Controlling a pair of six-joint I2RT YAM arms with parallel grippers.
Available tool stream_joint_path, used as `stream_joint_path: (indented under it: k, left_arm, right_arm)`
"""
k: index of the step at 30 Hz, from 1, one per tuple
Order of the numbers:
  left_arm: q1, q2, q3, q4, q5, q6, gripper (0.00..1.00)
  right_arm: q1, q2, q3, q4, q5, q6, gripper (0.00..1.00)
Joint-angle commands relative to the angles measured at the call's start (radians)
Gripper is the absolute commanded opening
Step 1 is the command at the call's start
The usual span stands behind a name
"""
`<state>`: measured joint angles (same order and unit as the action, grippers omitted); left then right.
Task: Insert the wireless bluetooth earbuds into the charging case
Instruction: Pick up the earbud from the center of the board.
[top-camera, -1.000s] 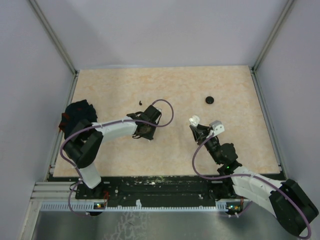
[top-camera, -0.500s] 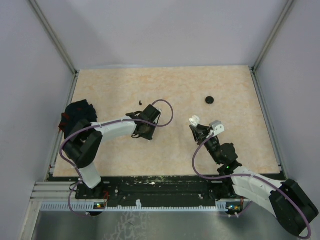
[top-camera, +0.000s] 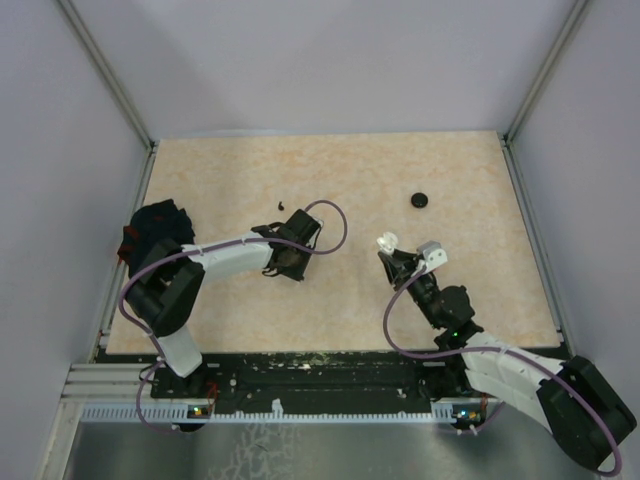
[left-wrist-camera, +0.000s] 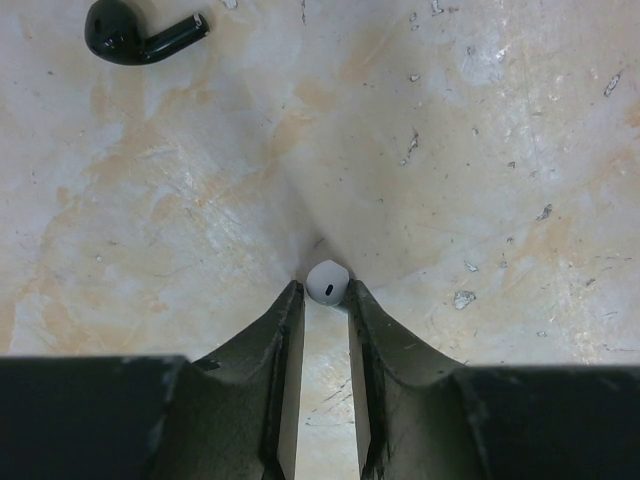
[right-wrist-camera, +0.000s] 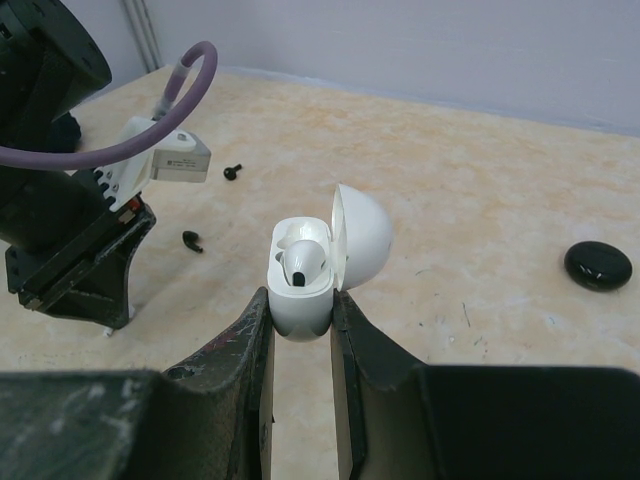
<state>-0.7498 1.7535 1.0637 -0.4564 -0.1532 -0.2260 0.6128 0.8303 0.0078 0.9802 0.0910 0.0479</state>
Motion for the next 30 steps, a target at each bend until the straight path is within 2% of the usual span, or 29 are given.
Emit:
stream_joint_path:
  k: [1,8,15,22,26,30]
  left_arm:
    - [0.008,0.028,-0.004,0.0,0.009,0.026,0.29]
    - [0.02,0.042,-0.012,0.03,0.023,0.037,0.27]
    - [0.021,0.025,-0.015,0.031,0.026,0.043,0.19]
    - [0.018,-0.096,-0.002,0.022,-0.029,0.063,0.12]
    - [-0.007,-0.198,-0.02,0.073,-0.088,0.101,0.04]
    - [-0.056,-0.285,-0.055,0.154,-0.154,0.151,0.01]
  right_arm:
    - [0.002,0.012,0.004,0.073,-0.02,0.006,0.0]
    - [0.002,0.019,0.008,0.073,-0.028,0.004,0.0]
    - [0.003,0.043,0.015,0.077,-0.06,-0.003,0.0]
    - [0.002,0.141,0.038,0.142,-0.205,-0.011,0.0]
    - [0.002,0.183,0.052,0.156,-0.242,-0.006,0.0]
    - [0.002,0.216,0.063,0.18,-0.29,-0.006,0.0]
